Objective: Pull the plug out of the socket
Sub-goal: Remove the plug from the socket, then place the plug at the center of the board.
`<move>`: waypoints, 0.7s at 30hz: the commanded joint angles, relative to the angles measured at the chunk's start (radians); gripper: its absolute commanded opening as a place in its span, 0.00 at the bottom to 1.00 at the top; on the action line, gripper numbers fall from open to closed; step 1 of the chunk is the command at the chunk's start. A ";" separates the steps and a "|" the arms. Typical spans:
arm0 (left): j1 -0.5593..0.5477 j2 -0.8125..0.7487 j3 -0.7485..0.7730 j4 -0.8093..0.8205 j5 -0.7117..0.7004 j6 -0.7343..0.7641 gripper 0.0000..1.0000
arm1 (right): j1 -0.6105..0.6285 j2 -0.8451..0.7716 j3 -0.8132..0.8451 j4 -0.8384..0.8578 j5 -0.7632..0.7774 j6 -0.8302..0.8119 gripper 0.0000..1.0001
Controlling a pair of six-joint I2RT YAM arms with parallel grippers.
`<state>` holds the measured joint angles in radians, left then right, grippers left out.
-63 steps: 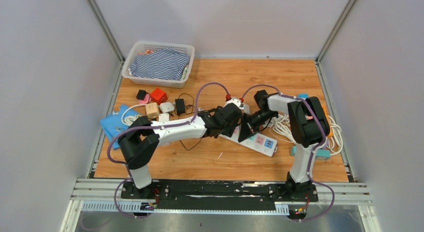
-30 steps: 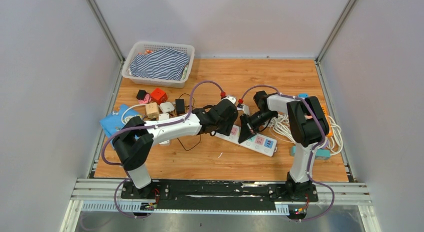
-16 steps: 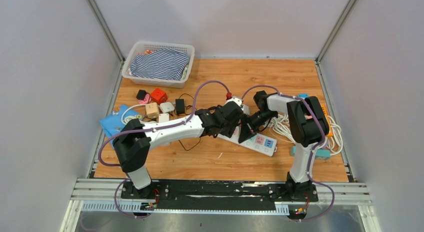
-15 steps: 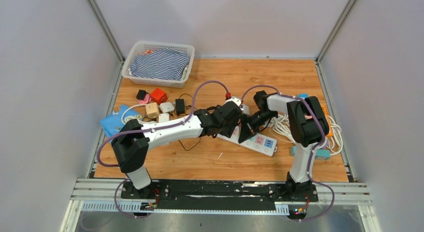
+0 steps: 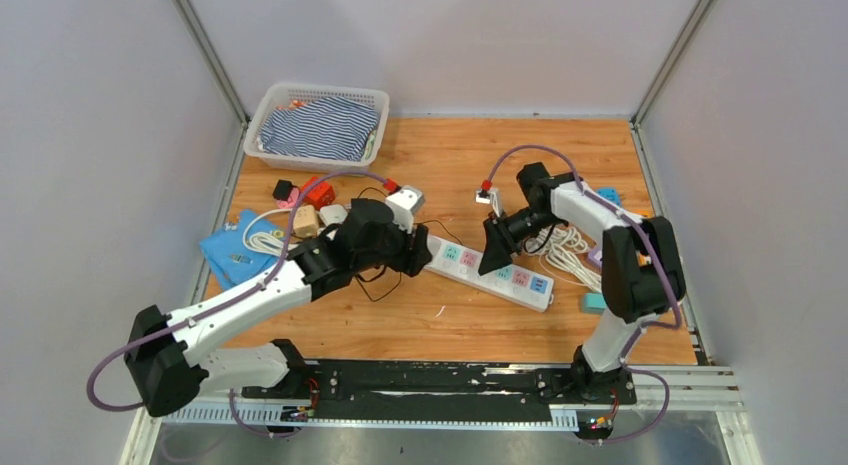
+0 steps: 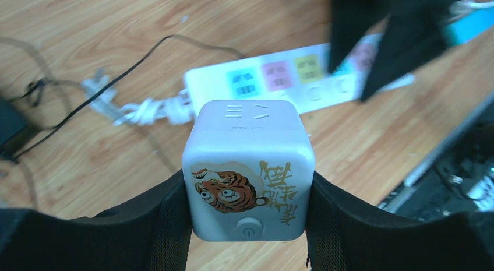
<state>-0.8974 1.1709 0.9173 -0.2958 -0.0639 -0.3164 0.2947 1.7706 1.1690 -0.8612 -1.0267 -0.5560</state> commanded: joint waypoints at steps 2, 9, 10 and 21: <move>0.177 -0.130 -0.144 0.023 0.106 0.031 0.00 | 0.001 -0.215 0.023 -0.116 -0.051 -0.232 0.58; 0.452 -0.160 -0.204 0.099 0.037 0.006 0.00 | -0.016 -0.358 -0.018 -0.118 0.009 -0.287 0.60; 0.507 -0.129 -0.197 0.124 0.053 -0.015 0.00 | -0.022 -0.360 -0.019 -0.118 0.013 -0.288 0.60; 0.694 0.354 0.113 0.119 -0.074 -0.143 0.18 | -0.054 -0.364 -0.029 -0.117 0.002 -0.286 0.60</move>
<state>-0.2119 1.4563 0.9245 -0.1848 -0.0540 -0.4355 0.2573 1.4132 1.1549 -0.9516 -1.0233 -0.8158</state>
